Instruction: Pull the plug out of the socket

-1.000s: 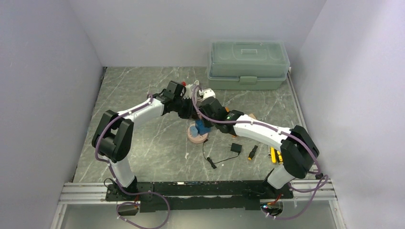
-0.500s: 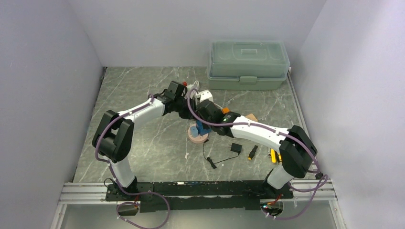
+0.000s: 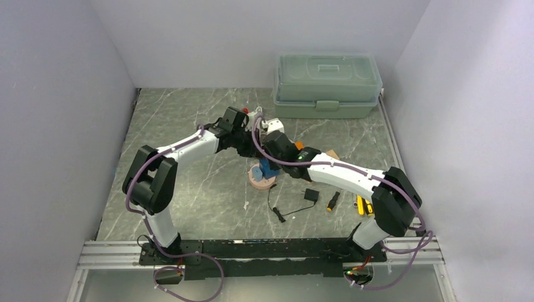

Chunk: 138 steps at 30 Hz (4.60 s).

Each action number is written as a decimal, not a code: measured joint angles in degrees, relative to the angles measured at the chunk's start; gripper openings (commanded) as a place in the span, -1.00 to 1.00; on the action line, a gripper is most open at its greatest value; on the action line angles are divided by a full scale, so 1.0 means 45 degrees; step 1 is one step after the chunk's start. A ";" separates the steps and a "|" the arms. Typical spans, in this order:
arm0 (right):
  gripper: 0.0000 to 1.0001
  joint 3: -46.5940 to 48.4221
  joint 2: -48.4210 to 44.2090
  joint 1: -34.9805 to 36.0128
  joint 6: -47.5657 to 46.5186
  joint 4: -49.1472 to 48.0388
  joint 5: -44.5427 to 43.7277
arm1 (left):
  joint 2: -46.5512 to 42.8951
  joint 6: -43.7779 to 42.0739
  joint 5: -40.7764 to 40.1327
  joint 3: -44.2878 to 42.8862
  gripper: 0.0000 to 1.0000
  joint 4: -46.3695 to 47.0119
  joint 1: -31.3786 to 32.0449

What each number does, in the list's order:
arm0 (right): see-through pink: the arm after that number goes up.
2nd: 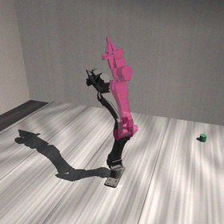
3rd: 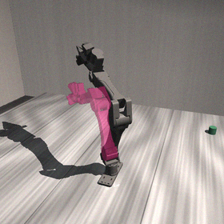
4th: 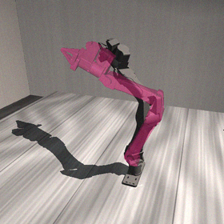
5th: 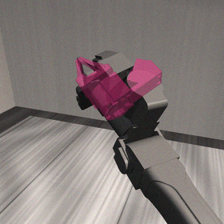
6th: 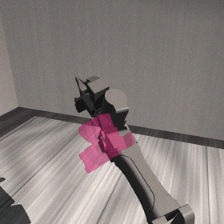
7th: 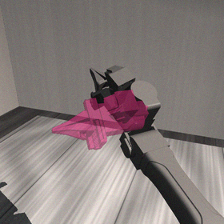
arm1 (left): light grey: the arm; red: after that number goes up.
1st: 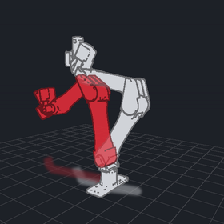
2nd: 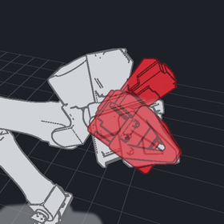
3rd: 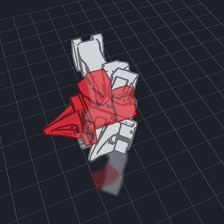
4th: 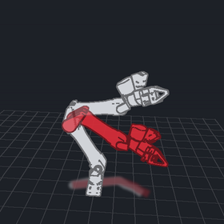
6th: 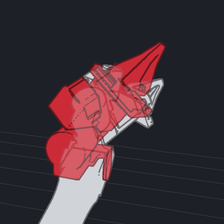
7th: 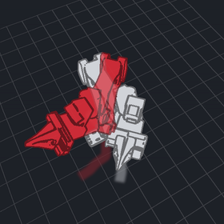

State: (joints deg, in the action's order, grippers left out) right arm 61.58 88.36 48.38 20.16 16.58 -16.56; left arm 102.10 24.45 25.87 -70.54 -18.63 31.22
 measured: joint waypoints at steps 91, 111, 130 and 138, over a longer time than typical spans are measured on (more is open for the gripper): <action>0.88 -0.3701 -0.3925 -0.2846 -0.0102 -0.1239 0.3415 | -0.3954 -0.0835 -0.0219 0.2263 0.68 -0.2137 -0.2176; 0.86 -0.1836 -0.0947 -0.0209 -0.1545 -0.1307 0.1593 | -0.1035 -0.0165 0.1865 0.2263 0.38 -0.1243 -0.1059; 0.50 -0.1846 -0.0131 0.0049 -0.1787 -0.2103 0.0661 | -0.0763 -0.0117 0.1991 0.2147 0.34 -0.0816 -0.1059; 0.47 -0.1953 -0.0044 0.0049 -0.1792 -0.2492 0.0495 | -0.0748 -0.0126 0.2108 0.2147 0.31 -0.0670 -0.1059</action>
State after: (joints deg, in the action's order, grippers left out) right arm 52.80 88.16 48.60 12.10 5.37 -14.33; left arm 98.74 23.88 35.35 -60.88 -21.65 26.46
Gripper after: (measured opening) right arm 0.738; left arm 0.668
